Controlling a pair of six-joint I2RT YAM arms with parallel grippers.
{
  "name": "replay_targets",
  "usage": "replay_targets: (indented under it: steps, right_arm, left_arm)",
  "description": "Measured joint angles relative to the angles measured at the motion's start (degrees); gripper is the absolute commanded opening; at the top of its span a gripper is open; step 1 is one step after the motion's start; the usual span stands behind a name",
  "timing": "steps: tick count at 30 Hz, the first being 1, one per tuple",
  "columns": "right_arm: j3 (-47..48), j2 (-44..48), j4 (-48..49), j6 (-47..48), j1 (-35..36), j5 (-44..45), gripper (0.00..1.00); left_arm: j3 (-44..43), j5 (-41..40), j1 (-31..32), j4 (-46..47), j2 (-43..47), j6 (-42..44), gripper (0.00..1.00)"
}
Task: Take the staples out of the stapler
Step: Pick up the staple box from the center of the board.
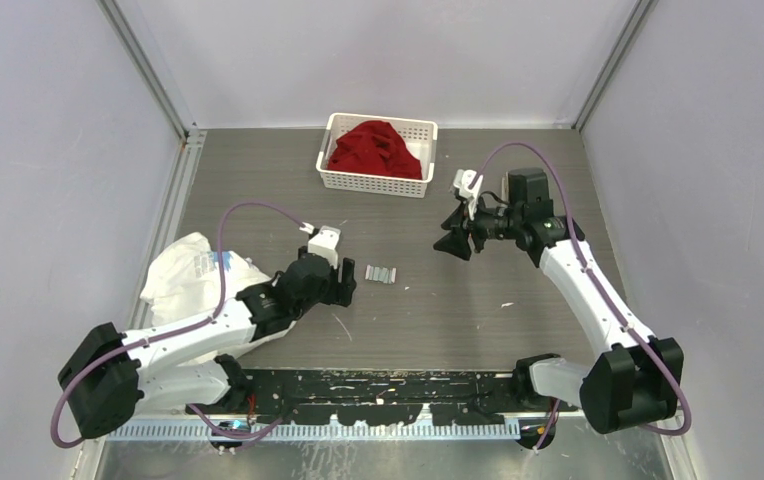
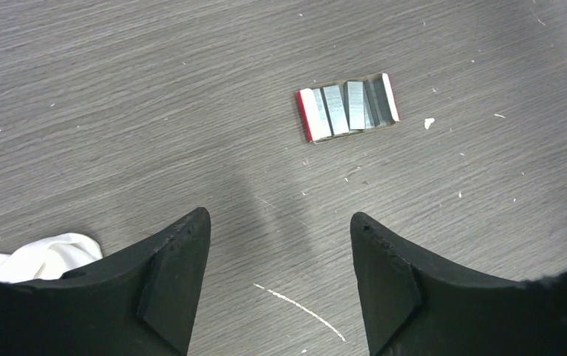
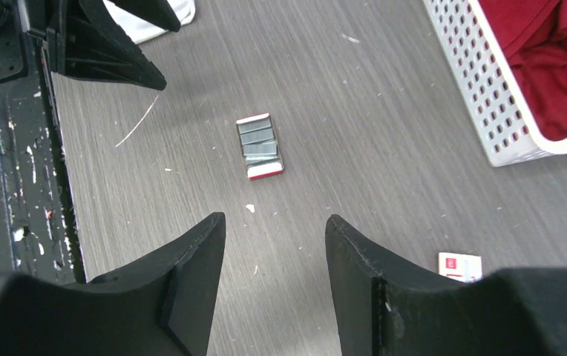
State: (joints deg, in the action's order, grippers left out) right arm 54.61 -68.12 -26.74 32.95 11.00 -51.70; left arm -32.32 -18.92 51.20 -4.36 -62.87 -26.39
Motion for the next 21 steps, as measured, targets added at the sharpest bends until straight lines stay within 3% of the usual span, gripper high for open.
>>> replay_targets:
  steps: [6, 12, 15, 21]
  right_arm:
    - [6.88, -0.94, -3.23, 2.21, 0.00, 1.77, 0.59]
    - [14.32, -7.48, -2.78, 2.23, 0.00, 4.39, 0.60]
    - [14.27, -11.15, -1.70, 2.16, 0.00, 8.76, 0.67]
    - [10.49, -17.35, -0.50, 3.21, 0.00, 22.14, 0.77]
  left_arm:
    - [1.97, -1.55, -0.39, 1.09, 0.94, 0.07, 0.74]
    - [5.60, -1.25, -1.49, 2.71, 2.56, 0.04, 0.76]
    - [5.97, -0.83, -1.88, 3.43, 2.78, 0.04, 0.81]
    - [6.64, 1.51, -3.21, 6.51, 1.73, -0.26, 0.82]
